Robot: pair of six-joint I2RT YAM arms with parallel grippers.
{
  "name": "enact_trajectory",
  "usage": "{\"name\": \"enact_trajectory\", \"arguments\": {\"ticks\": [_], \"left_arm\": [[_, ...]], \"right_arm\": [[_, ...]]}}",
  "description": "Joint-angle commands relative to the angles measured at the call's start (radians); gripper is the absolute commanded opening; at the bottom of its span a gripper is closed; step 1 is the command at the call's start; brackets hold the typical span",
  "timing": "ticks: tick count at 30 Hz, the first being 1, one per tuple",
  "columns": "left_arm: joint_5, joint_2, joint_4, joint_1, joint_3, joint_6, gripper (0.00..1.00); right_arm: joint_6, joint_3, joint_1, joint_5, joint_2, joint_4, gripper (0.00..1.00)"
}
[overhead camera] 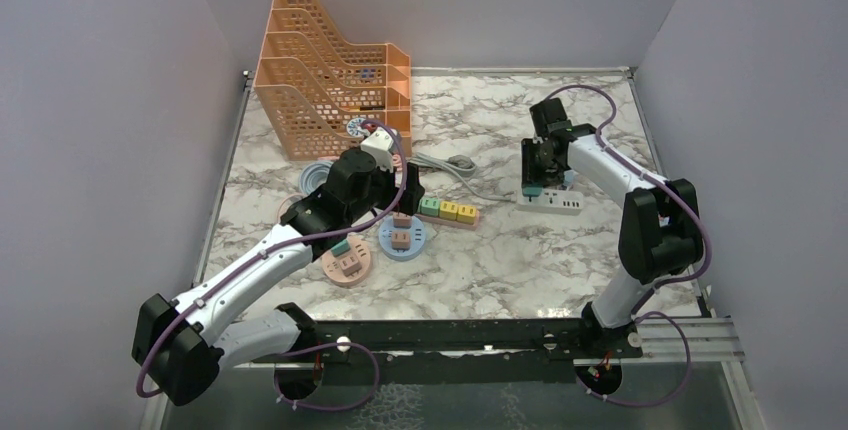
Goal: Insert the plug
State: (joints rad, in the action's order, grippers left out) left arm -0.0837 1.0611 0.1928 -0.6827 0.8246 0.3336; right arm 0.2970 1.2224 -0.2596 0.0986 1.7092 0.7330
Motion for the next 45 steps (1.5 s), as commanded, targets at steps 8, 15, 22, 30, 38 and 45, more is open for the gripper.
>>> {"name": "enact_trajectory", "arguments": {"ticks": [8, 15, 22, 30, 38, 45], "left_arm": [[-0.131, 0.031, 0.052, 0.002, 0.059, 0.164, 0.99], [-0.068, 0.038, 0.106, 0.002, 0.067, 0.156, 0.99], [-0.203, 0.008, 0.176, 0.002, 0.101, 0.112, 0.99], [-0.23, -0.036, 0.192, 0.003, 0.122, 0.078, 0.99], [-0.255, -0.061, 0.225, 0.005, 0.149, 0.074, 0.99], [-0.367, -0.172, 0.334, 0.005, 0.183, 0.071, 0.99]], "right_arm": [[0.018, -0.087, 0.005, 0.003, 0.143, -0.012, 0.15], [0.03, -0.097, 0.005, 0.003, 0.187, -0.021, 0.11], [0.077, -0.032, 0.005, 0.037, 0.035, 0.012, 0.4], [0.107, -0.002, 0.005, 0.028, -0.126, 0.036, 0.62], [0.131, -0.062, 0.005, 0.016, -0.25, 0.035, 0.67], [0.158, -0.148, 0.005, 0.088, -0.54, -0.014, 0.67]]}}
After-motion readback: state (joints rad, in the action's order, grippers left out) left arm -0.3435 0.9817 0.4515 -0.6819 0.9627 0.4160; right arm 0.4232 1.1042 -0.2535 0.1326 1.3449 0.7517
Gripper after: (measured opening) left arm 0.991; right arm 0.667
